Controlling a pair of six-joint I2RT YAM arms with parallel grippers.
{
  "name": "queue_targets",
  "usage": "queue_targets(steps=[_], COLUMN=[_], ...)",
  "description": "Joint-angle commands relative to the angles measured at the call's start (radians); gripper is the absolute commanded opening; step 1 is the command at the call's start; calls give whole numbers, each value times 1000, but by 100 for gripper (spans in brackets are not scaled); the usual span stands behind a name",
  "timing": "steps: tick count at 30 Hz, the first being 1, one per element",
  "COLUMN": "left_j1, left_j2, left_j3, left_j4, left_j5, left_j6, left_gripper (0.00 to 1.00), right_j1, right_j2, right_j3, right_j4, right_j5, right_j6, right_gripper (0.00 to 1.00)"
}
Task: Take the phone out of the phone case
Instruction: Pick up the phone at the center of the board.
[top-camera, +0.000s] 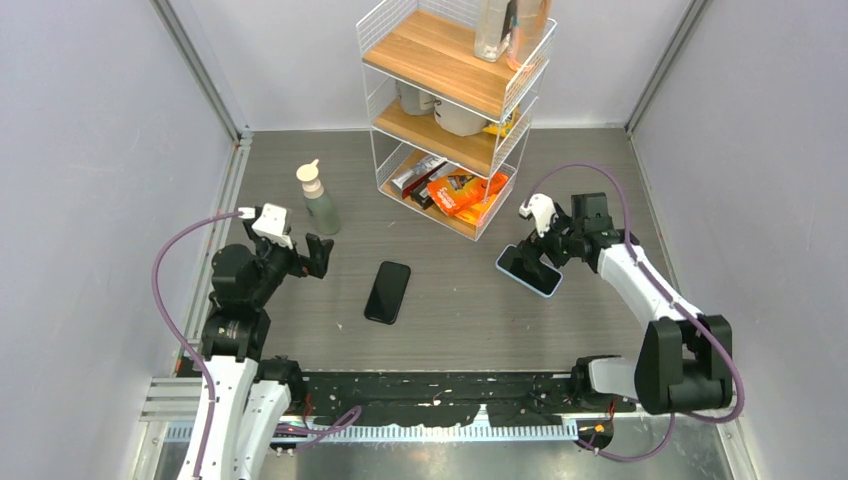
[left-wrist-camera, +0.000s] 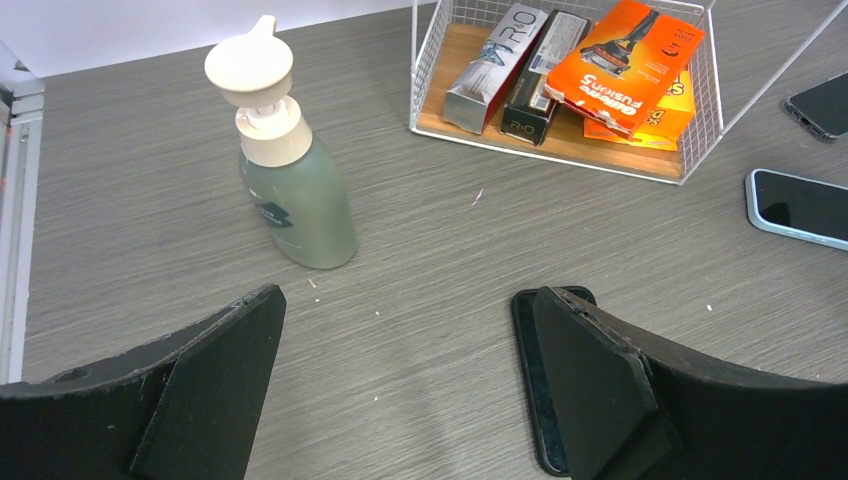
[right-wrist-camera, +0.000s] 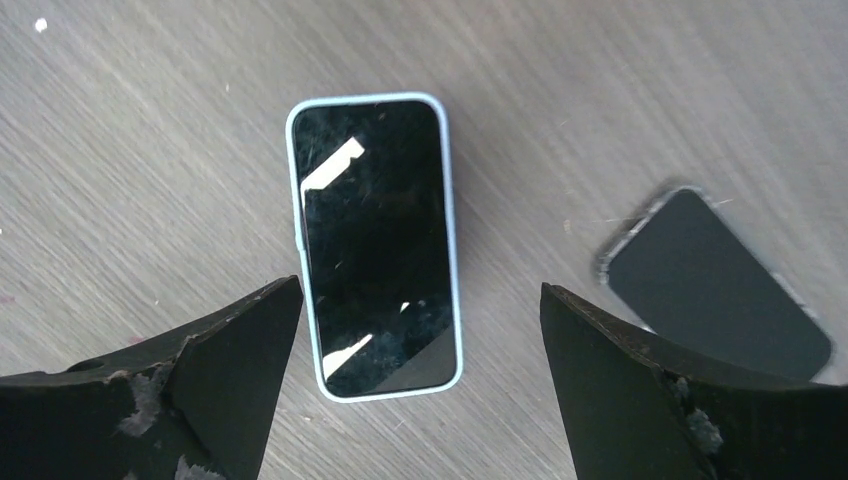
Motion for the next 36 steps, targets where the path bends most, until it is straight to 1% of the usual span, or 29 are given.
queue_targets(steps=[1, 10, 36], left_j1=[2, 2, 2], left_j2=[3, 11, 31], left_j3=[14, 16, 21], left_j4=[14, 11, 12], left_j5=[18, 24, 25], left_j6=[5, 3, -1], left_gripper=[99, 99, 99], right_j1=[-1, -1, 8], right_j2=[63, 224, 365], right_j3=[32, 93, 149], right_j4=[-63, -133, -168], right_j5=[-26, -26, -44], right_j6=[-85, -140, -177], right_gripper=[95, 95, 95])
